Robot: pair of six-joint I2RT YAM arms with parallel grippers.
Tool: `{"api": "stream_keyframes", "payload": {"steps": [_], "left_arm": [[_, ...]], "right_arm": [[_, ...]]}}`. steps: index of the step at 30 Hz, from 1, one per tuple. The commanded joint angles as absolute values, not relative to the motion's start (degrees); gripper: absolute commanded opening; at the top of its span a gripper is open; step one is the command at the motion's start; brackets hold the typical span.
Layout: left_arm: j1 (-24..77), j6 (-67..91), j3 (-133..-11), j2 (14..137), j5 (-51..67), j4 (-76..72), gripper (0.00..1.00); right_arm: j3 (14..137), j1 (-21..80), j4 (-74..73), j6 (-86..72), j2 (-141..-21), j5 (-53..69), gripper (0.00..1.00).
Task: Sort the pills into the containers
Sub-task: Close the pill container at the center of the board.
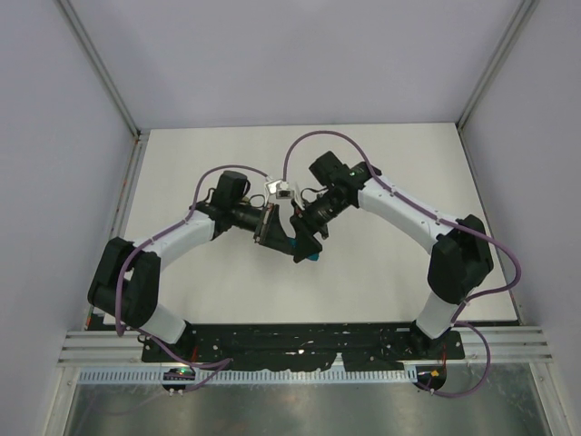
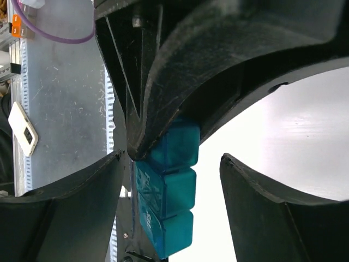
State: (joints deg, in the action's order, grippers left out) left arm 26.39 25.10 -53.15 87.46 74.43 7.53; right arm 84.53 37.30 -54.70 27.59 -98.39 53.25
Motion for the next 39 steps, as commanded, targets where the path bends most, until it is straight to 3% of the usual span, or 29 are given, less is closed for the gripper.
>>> {"api": "stream_keyframes", "payload": {"steps": [1, 11, 16, 18, 20, 22, 23, 25, 31, 39], "left_arm": [[26.5, 25.7, -54.9, 85.4, 74.7, 5.3, 0.0], [25.5, 28.1, -53.8, 85.3, 75.6, 2.4, 0.0], [25.2, 28.0, -53.3, 85.0, 75.1, 2.1, 0.0], [25.2, 28.0, -53.3, 85.2, 74.9, 2.1, 0.0], [25.2, 28.0, -53.3, 85.3, 74.9, 2.1, 0.0], [25.2, 27.9, -53.3, 85.4, 74.9, 2.3, 0.0], [25.2, 27.8, -53.3, 85.3, 74.9, 2.4, 0.0], [25.2, 27.4, -53.3, 85.3, 75.0, 2.5, 0.0], [25.2, 26.8, -53.4, 85.3, 75.0, 3.3, 0.0], [25.2, 26.4, -53.3, 85.1, 74.7, 3.8, 0.0]], "right_arm": [[84.0, 37.9, -53.4, 26.6, -98.3, 53.9, 0.72], [82.3, 37.8, -53.2, 27.5, -96.9, 51.9, 0.48], [82.6, 37.8, -53.2, 27.5, -96.8, 51.8, 0.28], [82.9, 37.8, -53.2, 27.4, -96.8, 51.8, 0.24], [83.1, 37.8, -53.3, 27.3, -96.9, 51.9, 0.27], [83.5, 37.9, -53.8, 27.5, -96.9, 52.1, 0.37], [83.8, 37.7, -54.1, 27.5, -96.9, 52.0, 0.5], [84.0, 37.5, -54.4, 27.5, -96.8, 52.1, 0.6], [85.4, 36.6, -57.7, 29.4, -97.4, 52.7, 0.74], [84.0, 35.3, -57.7, 30.1, -95.7, 50.8, 0.79]]}}
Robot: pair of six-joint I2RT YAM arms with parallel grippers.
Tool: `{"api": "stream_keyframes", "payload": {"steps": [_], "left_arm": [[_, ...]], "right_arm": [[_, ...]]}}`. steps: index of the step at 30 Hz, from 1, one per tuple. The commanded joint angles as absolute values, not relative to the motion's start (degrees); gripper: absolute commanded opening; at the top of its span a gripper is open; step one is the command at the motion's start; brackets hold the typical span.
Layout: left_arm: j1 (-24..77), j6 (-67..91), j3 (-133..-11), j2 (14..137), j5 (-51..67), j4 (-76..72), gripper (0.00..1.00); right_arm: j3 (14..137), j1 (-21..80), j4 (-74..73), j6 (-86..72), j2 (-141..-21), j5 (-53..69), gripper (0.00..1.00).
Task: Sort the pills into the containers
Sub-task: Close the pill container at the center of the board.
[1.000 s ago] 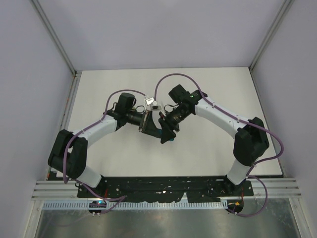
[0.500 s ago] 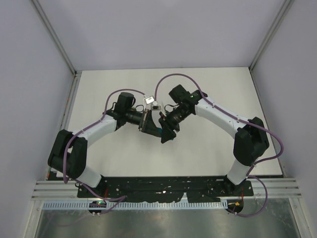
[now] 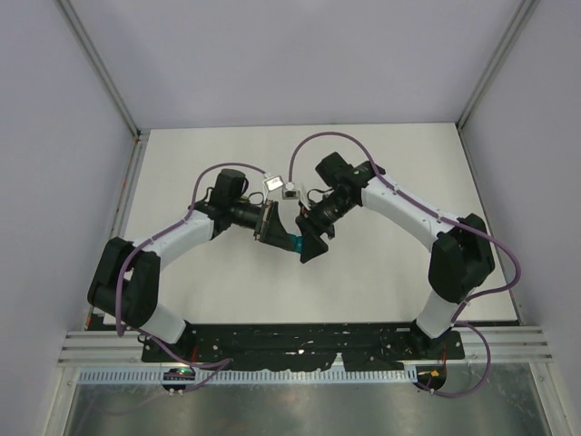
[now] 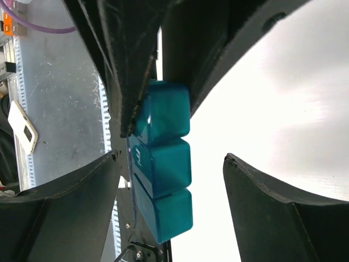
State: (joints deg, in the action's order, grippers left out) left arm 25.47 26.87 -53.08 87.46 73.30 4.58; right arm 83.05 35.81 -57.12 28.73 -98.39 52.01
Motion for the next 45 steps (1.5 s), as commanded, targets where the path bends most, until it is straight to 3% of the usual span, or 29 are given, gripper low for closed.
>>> {"api": "stream_keyframes", "payload": {"steps": [1, 7, 22, 40, 45], "left_arm": [[25.2, 26.3, -53.3, 85.2, 74.6, 3.9, 0.0], [25.1, 26.9, -53.1, 85.3, 73.5, 3.8, 0.0], [22.6, 42.4, -49.8, 85.7, 71.5, -8.5, 0.0], [22.0, 54.4, -47.9, 84.6, 70.9, -15.9, 0.0], [22.0, 54.7, -47.7, 84.1, 71.0, -15.9, 0.0]], "right_arm": [[83.7, 35.2, -57.4, 30.1, -95.5, 49.7, 0.82], [82.4, 35.2, -54.5, 29.5, -90.9, 44.4, 0.91], [78.8, 41.1, -47.7, 29.4, -81.2, 26.7, 0.97], [76.0, 48.2, -39.2, 30.6, -80.9, 9.1, 0.97], [75.2, 48.2, -38.3, 30.9, -81.1, 8.8, 0.9]]}}
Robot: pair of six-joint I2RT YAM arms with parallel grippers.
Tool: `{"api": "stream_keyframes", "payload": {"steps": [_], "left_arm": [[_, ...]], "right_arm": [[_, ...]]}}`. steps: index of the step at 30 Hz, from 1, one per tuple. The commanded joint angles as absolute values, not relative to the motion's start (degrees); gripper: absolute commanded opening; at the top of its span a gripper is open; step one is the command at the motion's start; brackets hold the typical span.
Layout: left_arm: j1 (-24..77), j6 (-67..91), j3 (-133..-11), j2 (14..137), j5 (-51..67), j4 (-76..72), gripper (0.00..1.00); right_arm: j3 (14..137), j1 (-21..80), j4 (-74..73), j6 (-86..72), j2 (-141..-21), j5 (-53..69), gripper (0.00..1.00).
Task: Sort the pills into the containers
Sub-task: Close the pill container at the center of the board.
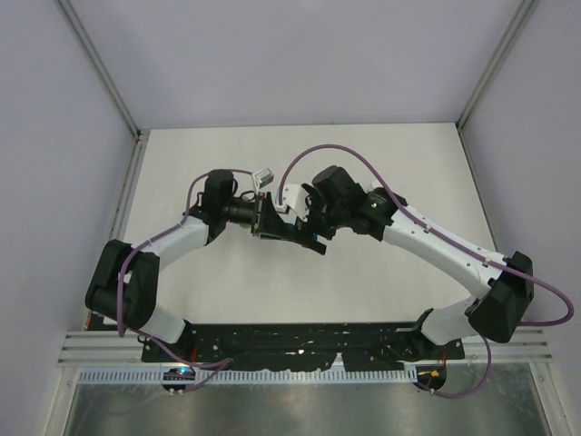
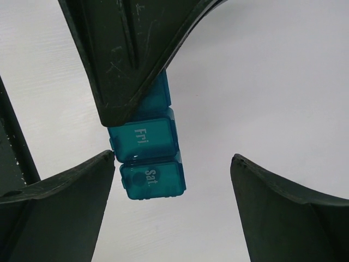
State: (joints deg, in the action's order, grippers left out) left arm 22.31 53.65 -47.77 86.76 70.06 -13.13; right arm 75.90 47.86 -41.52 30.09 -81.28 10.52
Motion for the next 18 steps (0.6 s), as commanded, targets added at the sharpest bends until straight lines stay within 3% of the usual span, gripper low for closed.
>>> {"api": "stream_keyframes", "payload": {"steps": [1, 18], "left_arm": [[22.0, 54.8, -47.7, 84.0, 71.0, -15.9, 0.0], [22.0, 55.0, -47.5, 83.7, 70.8, -16.4, 0.0]], "right_arm": [[75.1, 48.3, -38.1, 31.0, -81.1, 8.9, 0.89], [74.6, 49.2, -37.4, 31.3, -82.3, 9.7, 0.65]]}}
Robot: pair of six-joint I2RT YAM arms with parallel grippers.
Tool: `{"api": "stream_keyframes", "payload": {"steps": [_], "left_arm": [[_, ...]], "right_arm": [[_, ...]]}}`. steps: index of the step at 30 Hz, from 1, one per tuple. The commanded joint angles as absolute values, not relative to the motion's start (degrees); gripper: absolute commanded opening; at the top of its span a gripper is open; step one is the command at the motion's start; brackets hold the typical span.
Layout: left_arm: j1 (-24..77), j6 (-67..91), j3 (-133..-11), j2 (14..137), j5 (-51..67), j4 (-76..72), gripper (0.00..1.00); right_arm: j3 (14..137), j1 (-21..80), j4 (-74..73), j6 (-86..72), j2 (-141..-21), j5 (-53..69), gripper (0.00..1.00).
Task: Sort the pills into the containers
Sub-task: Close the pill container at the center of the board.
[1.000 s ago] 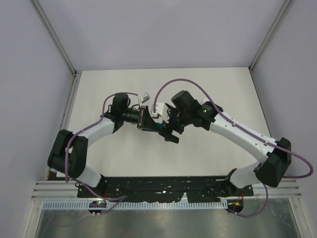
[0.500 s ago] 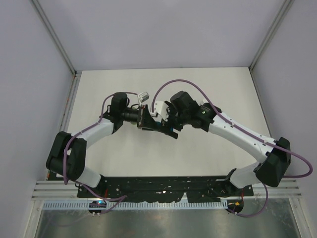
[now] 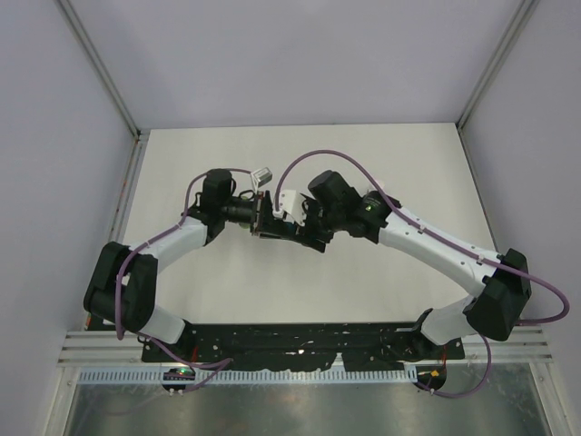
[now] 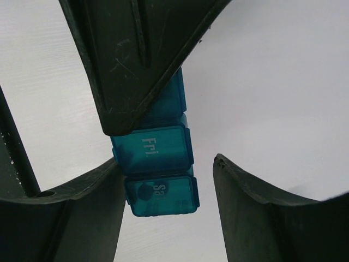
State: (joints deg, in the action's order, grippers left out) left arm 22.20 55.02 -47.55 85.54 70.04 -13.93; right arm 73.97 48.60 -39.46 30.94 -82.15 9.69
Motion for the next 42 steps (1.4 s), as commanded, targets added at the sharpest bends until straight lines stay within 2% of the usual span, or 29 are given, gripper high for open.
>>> {"api": "stream_keyframes", "payload": {"steps": [1, 5, 9, 17, 18, 20, 23, 24, 26, 42], "left_arm": [[22.0, 55.1, -47.5, 83.7, 70.9, -16.5, 0.0], [22.0, 55.0, -47.4, 83.8, 70.7, -16.5, 0.0], [22.0, 54.8, -47.5, 83.9, 70.4, -16.5, 0.0], [21.9, 54.2, -47.5, 83.9, 70.0, -16.1, 0.0], [21.9, 54.2, -47.5, 83.8, 70.0, -16.1, 0.0], [21.9, 54.2, -47.4, 83.8, 70.0, -16.1, 0.0], [21.9, 54.1, -47.3, 83.6, 70.0, -16.3, 0.0], [21.9, 53.9, -47.2, 83.5, 70.0, -16.2, 0.0], [21.9, 53.7, -47.3, 83.5, 70.0, -16.1, 0.0], [20.4, 53.0, -47.5, 85.5, 71.1, -16.8, 0.0]], "right_arm": [[74.5, 49.1, -37.3, 31.3, -82.3, 9.6, 0.63], [74.4, 49.2, -37.4, 31.3, -82.3, 9.5, 0.54], [74.5, 49.3, -37.5, 31.3, -82.2, 9.5, 0.5], [74.8, 49.4, -37.9, 31.2, -82.0, 9.3, 0.49], [74.8, 49.6, -37.9, 31.2, -81.9, 9.3, 0.5], [74.9, 49.6, -37.9, 31.0, -81.9, 9.2, 0.61], [75.2, 49.7, -38.1, 30.9, -81.9, 9.1, 0.71], [75.3, 49.7, -38.1, 30.9, -81.9, 9.1, 0.77], [75.7, 49.7, -38.3, 30.8, -81.9, 8.9, 0.81], [81.7, 49.6, -43.0, 30.1, -79.8, 9.8, 0.91]]}}
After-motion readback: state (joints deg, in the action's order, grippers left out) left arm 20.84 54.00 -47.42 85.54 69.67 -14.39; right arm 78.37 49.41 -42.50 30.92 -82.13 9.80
